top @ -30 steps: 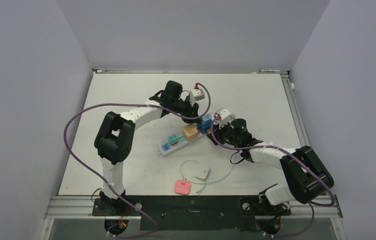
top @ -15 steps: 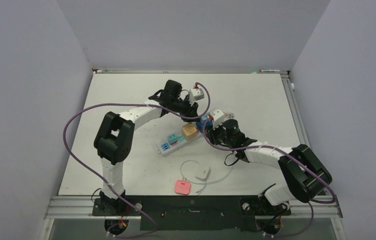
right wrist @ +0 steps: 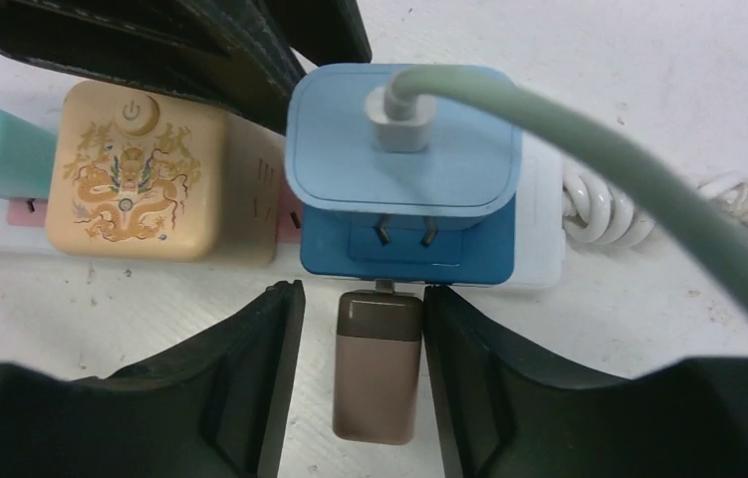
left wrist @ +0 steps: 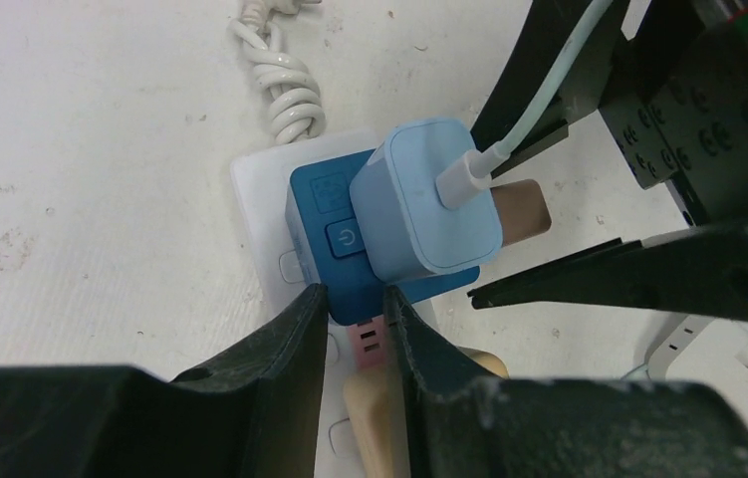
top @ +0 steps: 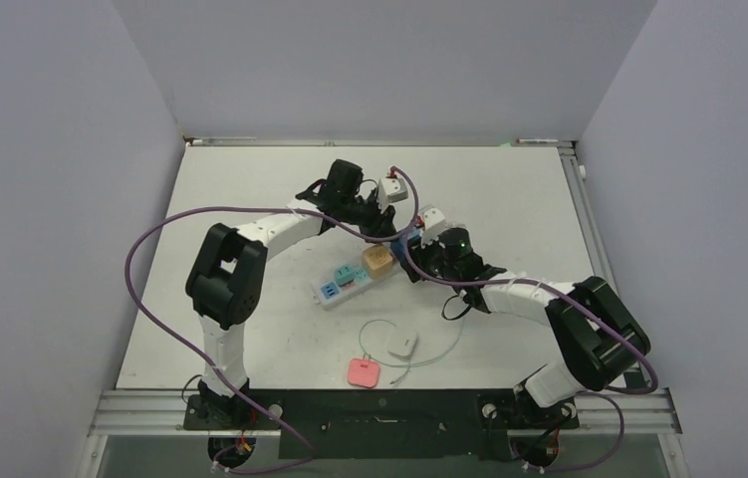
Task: Insert the plug
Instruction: Insert the plug into the socket.
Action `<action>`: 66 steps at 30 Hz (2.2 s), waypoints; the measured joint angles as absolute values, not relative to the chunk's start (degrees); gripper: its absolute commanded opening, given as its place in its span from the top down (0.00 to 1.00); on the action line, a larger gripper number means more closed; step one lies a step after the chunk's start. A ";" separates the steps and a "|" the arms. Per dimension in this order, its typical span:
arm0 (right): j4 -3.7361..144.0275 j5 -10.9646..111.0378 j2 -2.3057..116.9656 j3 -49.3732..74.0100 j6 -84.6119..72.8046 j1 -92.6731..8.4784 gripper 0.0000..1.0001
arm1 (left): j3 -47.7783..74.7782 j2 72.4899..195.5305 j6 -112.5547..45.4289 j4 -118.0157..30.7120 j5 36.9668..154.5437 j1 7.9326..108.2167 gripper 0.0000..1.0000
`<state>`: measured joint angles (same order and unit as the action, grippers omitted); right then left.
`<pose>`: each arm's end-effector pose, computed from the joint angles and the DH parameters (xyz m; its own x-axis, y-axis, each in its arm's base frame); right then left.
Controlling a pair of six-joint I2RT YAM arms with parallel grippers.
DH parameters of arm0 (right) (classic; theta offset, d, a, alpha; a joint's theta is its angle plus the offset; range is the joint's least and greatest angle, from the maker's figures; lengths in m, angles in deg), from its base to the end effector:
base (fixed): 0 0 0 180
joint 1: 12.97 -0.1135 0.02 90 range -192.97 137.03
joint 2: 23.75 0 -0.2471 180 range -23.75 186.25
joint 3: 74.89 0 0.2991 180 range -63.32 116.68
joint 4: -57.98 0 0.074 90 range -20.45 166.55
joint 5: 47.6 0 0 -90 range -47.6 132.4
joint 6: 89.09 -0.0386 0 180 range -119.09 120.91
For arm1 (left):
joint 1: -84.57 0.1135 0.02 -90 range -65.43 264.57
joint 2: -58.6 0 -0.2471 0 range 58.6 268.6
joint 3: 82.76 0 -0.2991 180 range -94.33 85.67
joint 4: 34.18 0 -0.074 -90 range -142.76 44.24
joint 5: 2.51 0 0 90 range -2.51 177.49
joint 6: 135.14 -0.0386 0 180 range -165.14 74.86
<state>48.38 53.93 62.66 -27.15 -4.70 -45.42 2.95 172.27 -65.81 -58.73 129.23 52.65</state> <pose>0.2792 0.1867 0.1189 -0.4739 -0.1878 -0.8603 -0.6299 0.7551 0.1821 0.3899 -0.2732 0.1692 -0.2680 0.4773 -0.8369 0.9578 0.2259 -0.1779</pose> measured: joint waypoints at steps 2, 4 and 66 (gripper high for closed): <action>48.56 53.75 62.62 -27.15 -5.57 -45.83 0.41 | 3.04 172.16 -65.72 -58.75 129.32 52.65 0.79; 48.69 53.47 62.46 -27.20 -6.03 -46.31 0.34 | 3.04 172.14 -65.31 -58.68 129.32 52.65 0.79; 72.86 39.52 22.73 -45.78 -32.28 -58.05 0.95 | -30.45 176.40 -63.36 -89.15 126.87 60.17 0.04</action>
